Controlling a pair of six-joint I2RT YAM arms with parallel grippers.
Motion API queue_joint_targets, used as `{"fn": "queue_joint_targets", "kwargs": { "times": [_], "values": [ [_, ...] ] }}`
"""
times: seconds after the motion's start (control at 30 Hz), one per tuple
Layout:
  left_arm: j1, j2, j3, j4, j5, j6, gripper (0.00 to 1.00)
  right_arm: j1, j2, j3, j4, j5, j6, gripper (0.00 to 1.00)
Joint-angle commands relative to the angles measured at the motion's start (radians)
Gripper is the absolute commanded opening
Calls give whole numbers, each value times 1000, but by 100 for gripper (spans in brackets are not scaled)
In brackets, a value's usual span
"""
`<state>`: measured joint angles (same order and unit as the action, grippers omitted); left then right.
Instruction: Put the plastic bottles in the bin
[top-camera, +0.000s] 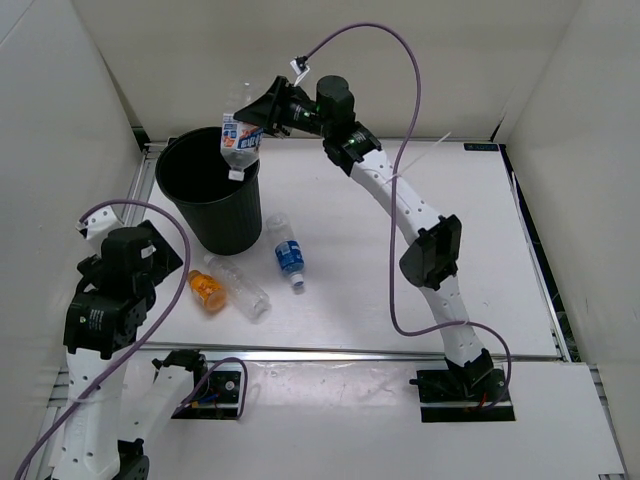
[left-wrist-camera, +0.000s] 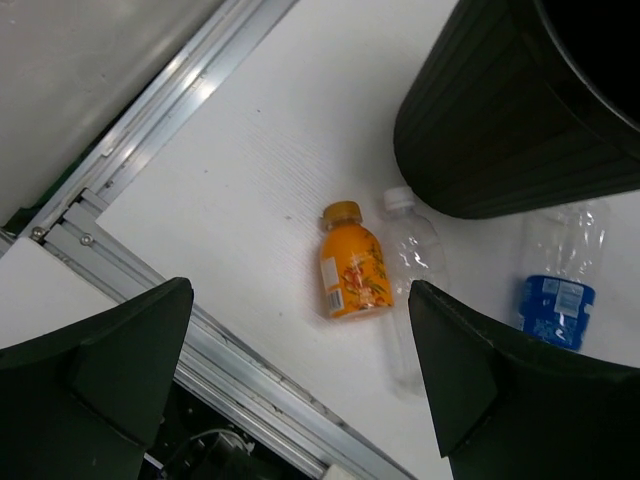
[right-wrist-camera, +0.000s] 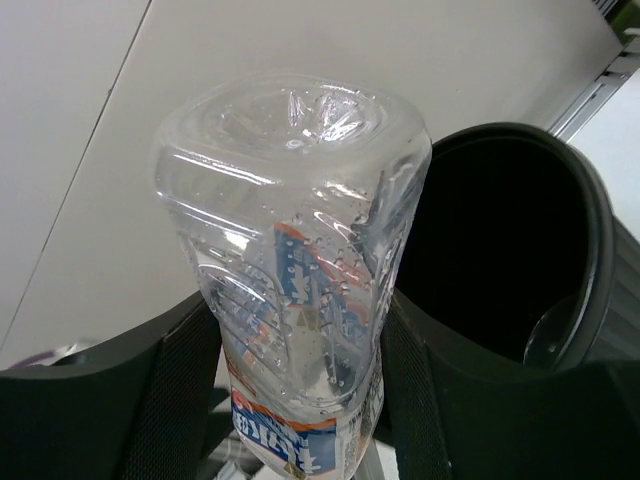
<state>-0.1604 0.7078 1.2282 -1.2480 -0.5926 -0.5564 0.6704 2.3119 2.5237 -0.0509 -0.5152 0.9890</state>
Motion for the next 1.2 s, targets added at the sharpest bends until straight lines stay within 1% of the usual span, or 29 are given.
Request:
{"fn": "queue_joint_targets", "kwargs": {
  "times": [0.0, 0.17, 0.27, 0.3, 0.37, 0.47, 0.5, 0.53, 0.57, 0.63, 0.73, 0.8, 0.87, 0.9, 0.97, 1.0, 1.03, 1.1, 1.13, 1.17],
  "values": [
    [-4, 12, 92, -37, 92, 15, 100, -3, -3, 33, 177, 99, 25, 19],
    [-4, 10, 125, -62, 152, 15, 100, 18, 29, 33, 197, 159, -12, 19],
    [-4, 10, 134, -73, 152, 15, 100, 28, 29, 33, 186, 179, -73, 26],
    [-4, 1, 145, -83, 152, 15, 100, 28, 29, 33, 186, 188, -87, 32],
    [-4, 1, 145, -83, 152, 15, 100, 28, 29, 33, 157, 198, -131, 37],
    [-4, 1, 145, -83, 152, 4, 100, 37, 38, 24, 132, 198, -164, 37],
    [-4, 1, 145, -83, 152, -6, 100, 47, 38, 24, 123, 189, -191, 41],
    [-4, 1, 136, -83, 152, -20, 100, 47, 38, 24, 112, 188, -206, 62],
    [-4, 1, 136, -74, 152, -20, 100, 57, 38, 24, 99, 188, -223, 74],
    [-4, 1, 126, -64, 143, -46, 100, 67, 29, 24, 51, 176, -271, 89],
    [-4, -22, 97, -44, 134, -69, 100, 67, -26, 14, -55, 135, -317, 98],
    [-4, -39, 61, -18, 123, -80, 100, 67, -93, -32, -131, 135, -369, 100],
    [-4, -63, 30, 7, 111, -94, 100, 55, -129, -32, -205, 158, -398, 100],
    [-4, -64, 1, 16, 111, -106, 100, 55, -173, -32, -228, 158, -409, 100],
    [-4, -74, -19, 35, 102, -134, 100, 34, -222, -80, -300, 199, -440, 100],
    [-4, -74, -33, 35, 102, -134, 100, 34, -273, -103, -334, 269, -440, 100],
    [-4, -74, -33, 47, 111, -149, 100, 18, -329, -177, -390, 296, -450, 100],
    [-4, -83, -58, 56, 111, -162, 100, 3, -388, -290, -429, 314, -481, 100],
    [-4, -93, -58, 56, 111, -171, 100, 3, -413, -349, -450, 314, -527, 100],
    [-4, -93, -70, 67, 100, -171, 100, 3, -446, -450, -466, 314, -553, 100]
  ]
}}
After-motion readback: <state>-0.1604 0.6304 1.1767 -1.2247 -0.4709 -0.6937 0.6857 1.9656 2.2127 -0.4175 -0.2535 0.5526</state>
